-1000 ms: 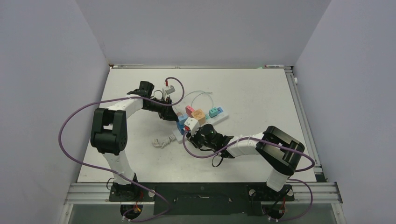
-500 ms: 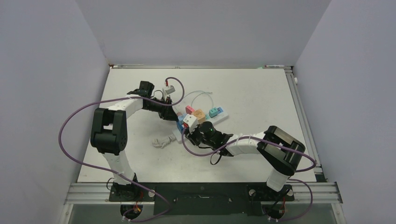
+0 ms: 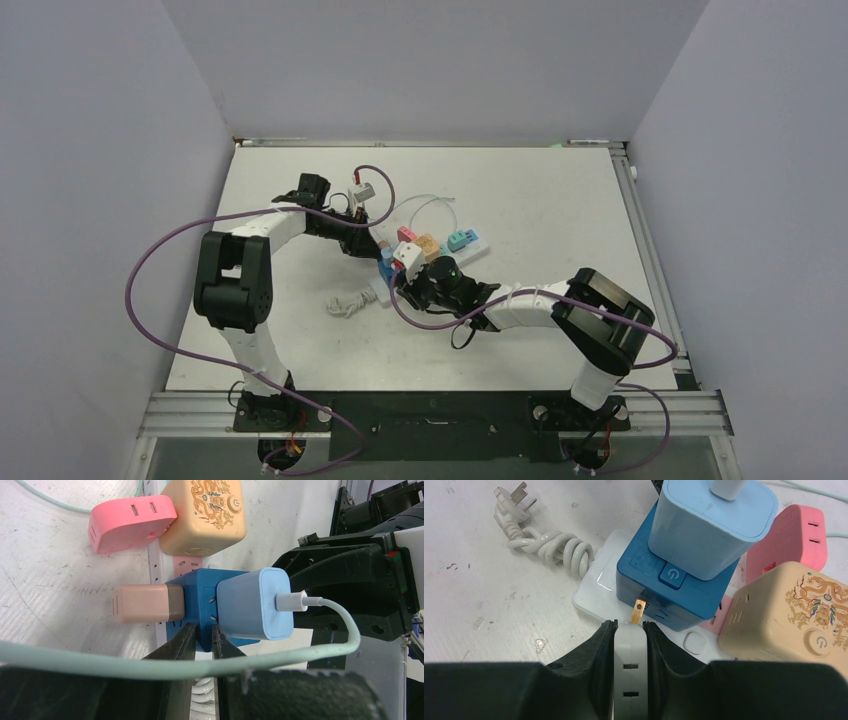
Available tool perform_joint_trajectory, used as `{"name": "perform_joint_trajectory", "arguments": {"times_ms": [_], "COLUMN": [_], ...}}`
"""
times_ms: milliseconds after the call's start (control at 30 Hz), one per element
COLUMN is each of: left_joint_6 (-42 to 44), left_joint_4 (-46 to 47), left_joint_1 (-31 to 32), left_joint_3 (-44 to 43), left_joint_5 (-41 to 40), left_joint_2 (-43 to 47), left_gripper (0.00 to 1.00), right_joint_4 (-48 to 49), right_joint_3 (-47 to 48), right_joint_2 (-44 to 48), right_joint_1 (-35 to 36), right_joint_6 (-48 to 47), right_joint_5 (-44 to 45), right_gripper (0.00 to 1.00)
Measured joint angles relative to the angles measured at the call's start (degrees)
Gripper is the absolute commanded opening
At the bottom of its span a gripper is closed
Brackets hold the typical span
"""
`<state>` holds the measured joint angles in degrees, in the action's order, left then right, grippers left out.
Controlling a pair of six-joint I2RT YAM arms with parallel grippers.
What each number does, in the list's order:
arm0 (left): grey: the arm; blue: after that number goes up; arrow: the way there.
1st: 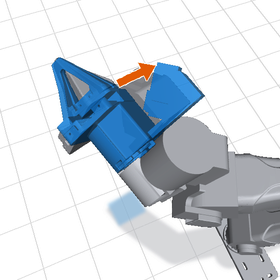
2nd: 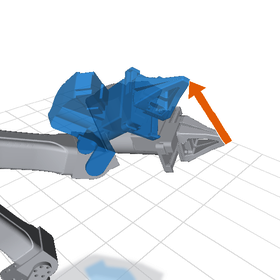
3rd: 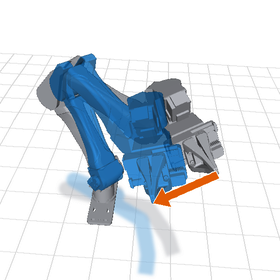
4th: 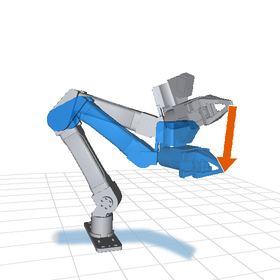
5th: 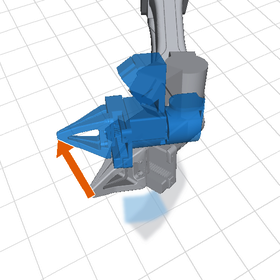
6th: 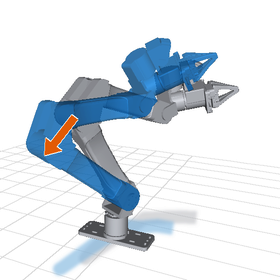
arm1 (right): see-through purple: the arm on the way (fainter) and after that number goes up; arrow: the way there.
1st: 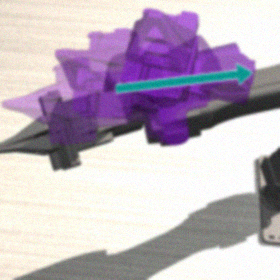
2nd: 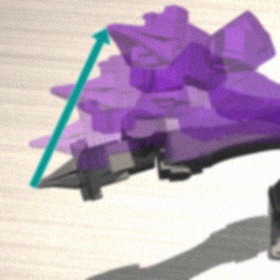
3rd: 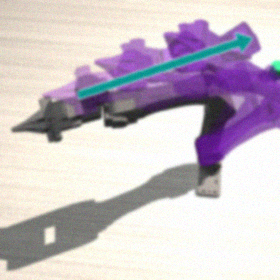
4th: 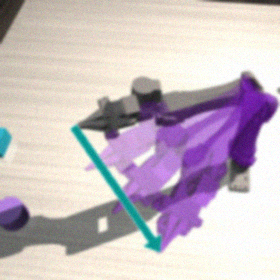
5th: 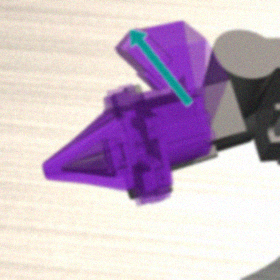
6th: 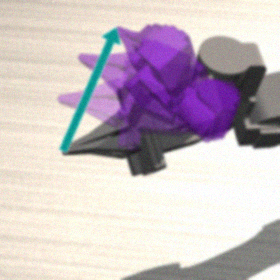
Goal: Insert the plug
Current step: Insert the plug into the socket.
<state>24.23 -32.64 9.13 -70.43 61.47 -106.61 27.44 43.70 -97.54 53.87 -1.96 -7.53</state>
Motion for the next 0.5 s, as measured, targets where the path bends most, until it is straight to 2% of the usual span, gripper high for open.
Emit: {"name": "perform_joint_trajectory", "arguments": {"times_ms": [500], "left_joint_6": [0.2], "left_joint_4": [0.2], "left_joint_1": [0.0], "left_joint_3": [0.0], "left_joint_5": [0.1], "left_joint_2": [0.0], "left_gripper": [0.1], "right_joint_4": [-0.5], "right_joint_3": [0.2], "right_joint_2": [0.0], "right_joint_1": [-0.2], "right_joint_6": [0.0], "right_joint_5": [-0.6], "right_gripper": [0.05]}}
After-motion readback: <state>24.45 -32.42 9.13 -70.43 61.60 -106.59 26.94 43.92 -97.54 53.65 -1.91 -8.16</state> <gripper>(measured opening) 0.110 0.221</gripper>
